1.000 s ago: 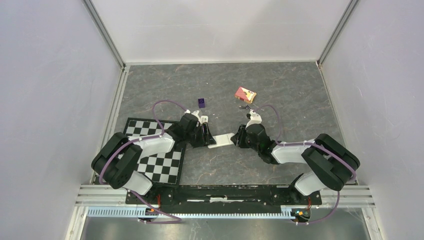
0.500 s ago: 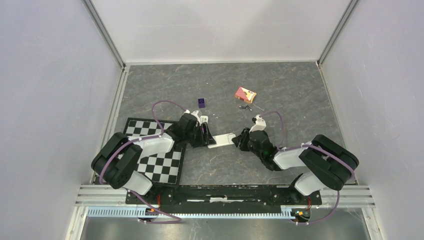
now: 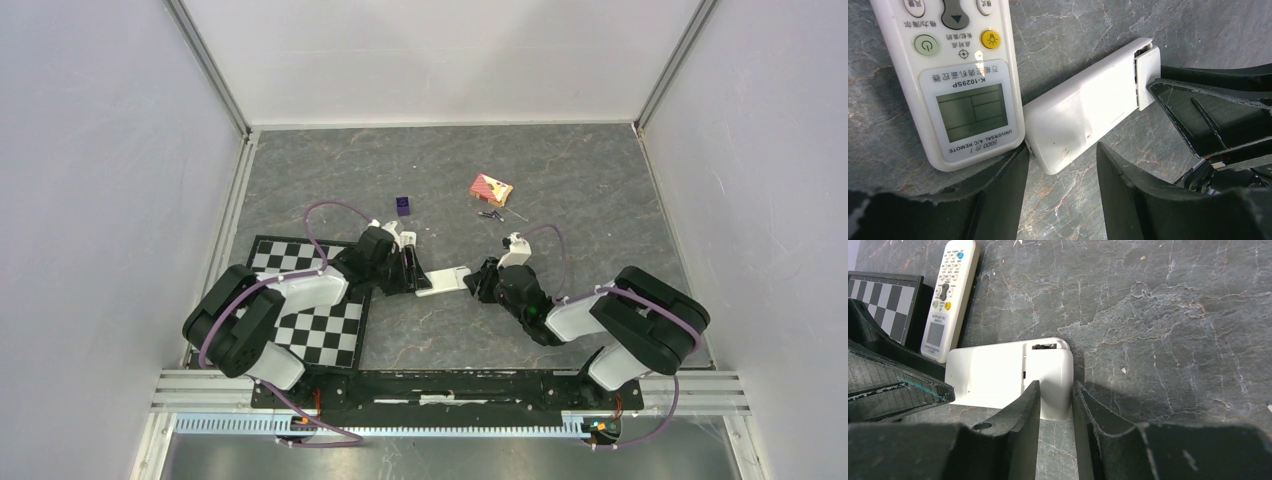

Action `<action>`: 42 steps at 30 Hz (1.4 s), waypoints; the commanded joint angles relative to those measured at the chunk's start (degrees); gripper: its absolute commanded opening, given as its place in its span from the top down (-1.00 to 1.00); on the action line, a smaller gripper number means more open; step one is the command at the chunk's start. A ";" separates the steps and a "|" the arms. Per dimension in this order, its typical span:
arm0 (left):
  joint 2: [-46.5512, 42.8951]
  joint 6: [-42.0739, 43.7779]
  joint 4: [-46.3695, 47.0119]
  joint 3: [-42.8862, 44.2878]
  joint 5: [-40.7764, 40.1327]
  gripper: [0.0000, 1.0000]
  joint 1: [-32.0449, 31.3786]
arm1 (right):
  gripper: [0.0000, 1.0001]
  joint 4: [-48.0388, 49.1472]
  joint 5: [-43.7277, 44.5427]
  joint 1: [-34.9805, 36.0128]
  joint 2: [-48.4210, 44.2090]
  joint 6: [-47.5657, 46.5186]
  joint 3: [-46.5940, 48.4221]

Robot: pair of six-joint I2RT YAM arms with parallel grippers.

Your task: Load the batteries into the remote control

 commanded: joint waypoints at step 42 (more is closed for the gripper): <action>-13.48 29.68 -20.83 18.52 -7.44 -0.99 -3.48 | -0.43 -27.28 -15.08 -12.40 -21.21 -15.70 4.19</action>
